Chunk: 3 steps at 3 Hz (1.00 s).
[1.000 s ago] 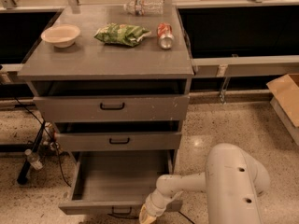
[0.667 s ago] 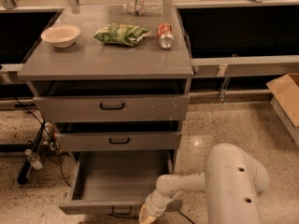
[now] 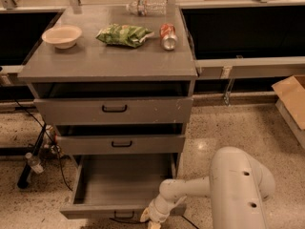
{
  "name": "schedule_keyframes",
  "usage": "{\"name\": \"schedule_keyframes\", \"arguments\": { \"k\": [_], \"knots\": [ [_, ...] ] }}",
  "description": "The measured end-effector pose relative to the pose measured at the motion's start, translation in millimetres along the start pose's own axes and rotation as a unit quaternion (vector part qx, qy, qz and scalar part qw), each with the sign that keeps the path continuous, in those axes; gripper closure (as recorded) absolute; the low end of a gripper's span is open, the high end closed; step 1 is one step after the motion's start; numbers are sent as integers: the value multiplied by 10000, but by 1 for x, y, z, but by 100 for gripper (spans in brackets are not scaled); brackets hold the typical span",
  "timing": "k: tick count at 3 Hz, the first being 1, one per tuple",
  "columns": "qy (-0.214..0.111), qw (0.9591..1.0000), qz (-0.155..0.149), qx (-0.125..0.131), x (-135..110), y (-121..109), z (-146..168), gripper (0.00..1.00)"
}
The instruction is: Close bottom drawer
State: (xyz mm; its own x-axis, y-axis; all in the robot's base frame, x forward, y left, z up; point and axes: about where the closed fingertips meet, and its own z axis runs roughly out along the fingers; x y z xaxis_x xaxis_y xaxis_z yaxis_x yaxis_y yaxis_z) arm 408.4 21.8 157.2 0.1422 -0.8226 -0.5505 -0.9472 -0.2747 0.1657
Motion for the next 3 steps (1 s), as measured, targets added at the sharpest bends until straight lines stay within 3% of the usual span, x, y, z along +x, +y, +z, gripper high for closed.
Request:
{"name": "schedule_keyframes", "arguments": {
  "k": [1, 2, 3],
  "knots": [
    [0, 10000, 0, 0, 0, 0, 0, 0],
    [0, 10000, 0, -1, 0, 0, 0, 0],
    [0, 10000, 0, -1, 0, 0, 0, 20]
  ]
}}
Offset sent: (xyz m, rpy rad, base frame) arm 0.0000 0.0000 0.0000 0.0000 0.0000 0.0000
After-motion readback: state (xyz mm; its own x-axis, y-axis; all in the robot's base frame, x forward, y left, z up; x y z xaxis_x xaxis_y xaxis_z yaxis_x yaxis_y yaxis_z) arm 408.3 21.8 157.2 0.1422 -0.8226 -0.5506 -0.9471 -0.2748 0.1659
